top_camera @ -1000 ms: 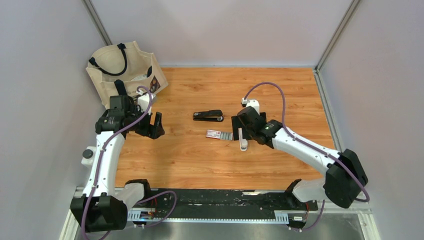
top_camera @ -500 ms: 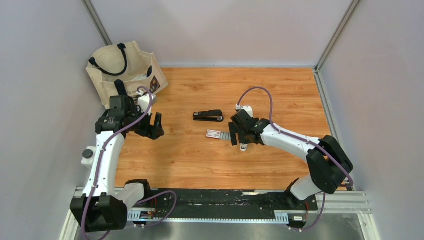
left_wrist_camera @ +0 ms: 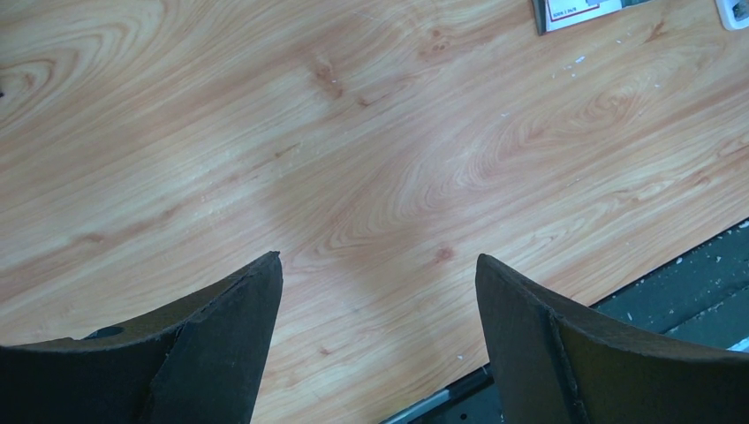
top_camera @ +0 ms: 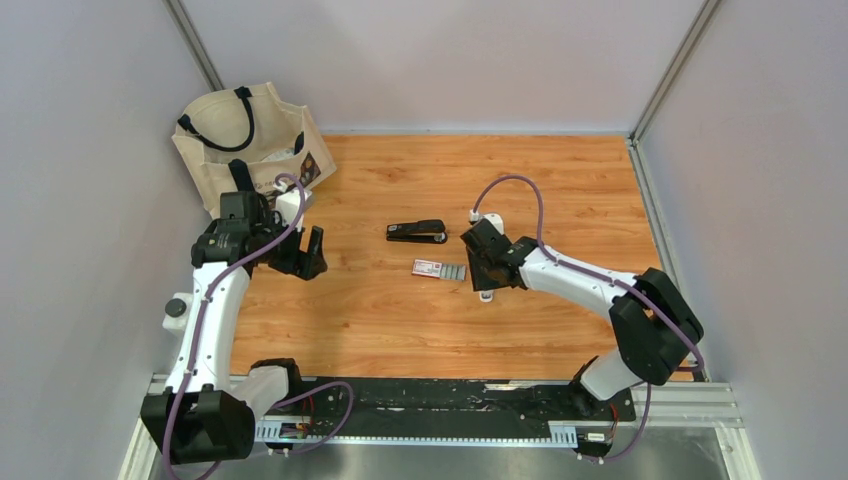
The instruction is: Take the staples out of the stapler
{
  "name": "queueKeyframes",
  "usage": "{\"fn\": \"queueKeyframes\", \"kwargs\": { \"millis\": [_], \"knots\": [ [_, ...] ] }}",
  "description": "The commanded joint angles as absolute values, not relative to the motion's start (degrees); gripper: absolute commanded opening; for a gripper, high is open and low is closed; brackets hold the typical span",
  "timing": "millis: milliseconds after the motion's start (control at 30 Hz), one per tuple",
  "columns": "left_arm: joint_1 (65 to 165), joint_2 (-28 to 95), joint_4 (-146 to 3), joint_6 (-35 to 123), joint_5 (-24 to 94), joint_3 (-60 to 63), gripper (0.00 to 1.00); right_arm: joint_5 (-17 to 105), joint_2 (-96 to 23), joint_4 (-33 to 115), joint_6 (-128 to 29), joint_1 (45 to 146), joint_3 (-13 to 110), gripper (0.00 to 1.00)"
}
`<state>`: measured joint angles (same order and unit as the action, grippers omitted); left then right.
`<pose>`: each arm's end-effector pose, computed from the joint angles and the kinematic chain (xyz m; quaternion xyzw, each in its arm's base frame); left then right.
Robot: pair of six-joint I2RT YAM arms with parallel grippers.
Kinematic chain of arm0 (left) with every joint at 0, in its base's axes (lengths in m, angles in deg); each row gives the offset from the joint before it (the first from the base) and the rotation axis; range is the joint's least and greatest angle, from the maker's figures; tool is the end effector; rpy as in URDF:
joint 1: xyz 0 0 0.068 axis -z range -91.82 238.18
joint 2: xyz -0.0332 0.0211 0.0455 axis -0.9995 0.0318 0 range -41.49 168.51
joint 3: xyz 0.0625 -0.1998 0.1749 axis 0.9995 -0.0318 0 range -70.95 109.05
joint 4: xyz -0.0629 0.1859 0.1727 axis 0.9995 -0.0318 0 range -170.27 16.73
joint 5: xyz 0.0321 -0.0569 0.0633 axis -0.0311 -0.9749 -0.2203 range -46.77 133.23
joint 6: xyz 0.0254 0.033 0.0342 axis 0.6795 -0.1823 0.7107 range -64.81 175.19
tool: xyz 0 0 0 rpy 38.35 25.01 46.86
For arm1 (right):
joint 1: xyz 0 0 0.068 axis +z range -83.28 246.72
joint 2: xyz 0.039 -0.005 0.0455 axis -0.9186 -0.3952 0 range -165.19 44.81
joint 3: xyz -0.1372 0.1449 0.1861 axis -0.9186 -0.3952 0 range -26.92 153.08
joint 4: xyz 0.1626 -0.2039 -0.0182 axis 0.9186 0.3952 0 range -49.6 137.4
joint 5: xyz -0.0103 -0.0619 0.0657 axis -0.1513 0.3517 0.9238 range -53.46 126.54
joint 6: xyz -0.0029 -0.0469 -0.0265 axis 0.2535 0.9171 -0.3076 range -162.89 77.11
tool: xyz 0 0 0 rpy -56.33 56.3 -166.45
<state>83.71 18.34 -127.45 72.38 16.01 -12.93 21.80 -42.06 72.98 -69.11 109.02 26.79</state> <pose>0.1940 -0.0012 0.3064 0.1713 0.9161 -0.1676 0.3215 0.2191 0.1870 0.1946 -0.1089 0.9638 0.0137 0.2428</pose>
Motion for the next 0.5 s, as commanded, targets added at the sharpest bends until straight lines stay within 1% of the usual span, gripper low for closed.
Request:
{"fn": "queueKeyframes", "kwargs": {
  "millis": [0, 133, 300, 367, 400, 433, 467],
  "knots": [
    [84.0, 18.4, -126.8, 73.7, 17.9, -12.5, 0.89, 23.1, -43.3, 73.1, -69.4, 109.1, 29.5, 0.4],
    [84.0, 18.6, -127.4, 74.4, 18.2, -12.0, 0.89, 23.4, -44.2, 74.6, -69.3, 109.1, 30.5, 0.42],
    [84.0, 18.3, -127.4, 74.6, 17.7, -12.1, 0.89, 24.1, -44.8, 75.7, -69.1, 109.1, 31.3, 0.42],
    [84.0, 18.4, -127.6, 74.9, 17.7, -12.0, 0.89, 24.2, -45.2, 76.5, -68.7, 109.1, 32.2, 0.32],
    [84.0, 18.4, -127.7, 75.0, 17.7, -11.9, 0.89, 24.3, -45.1, 76.8, -68.6, 109.1, 32.5, 0.25],
    [84.0, 18.3, -127.6, 75.0, 17.6, -12.0, 0.89, 24.7, -44.9, 77.1, -68.7, 109.1, 32.8, 0.14],
    [84.0, 18.0, -127.6, 75.1, 17.5, -12.0, 0.89, 24.8, -44.4, 77.1, -68.8, 109.2, 33.5, 0.1]
  ]
}}
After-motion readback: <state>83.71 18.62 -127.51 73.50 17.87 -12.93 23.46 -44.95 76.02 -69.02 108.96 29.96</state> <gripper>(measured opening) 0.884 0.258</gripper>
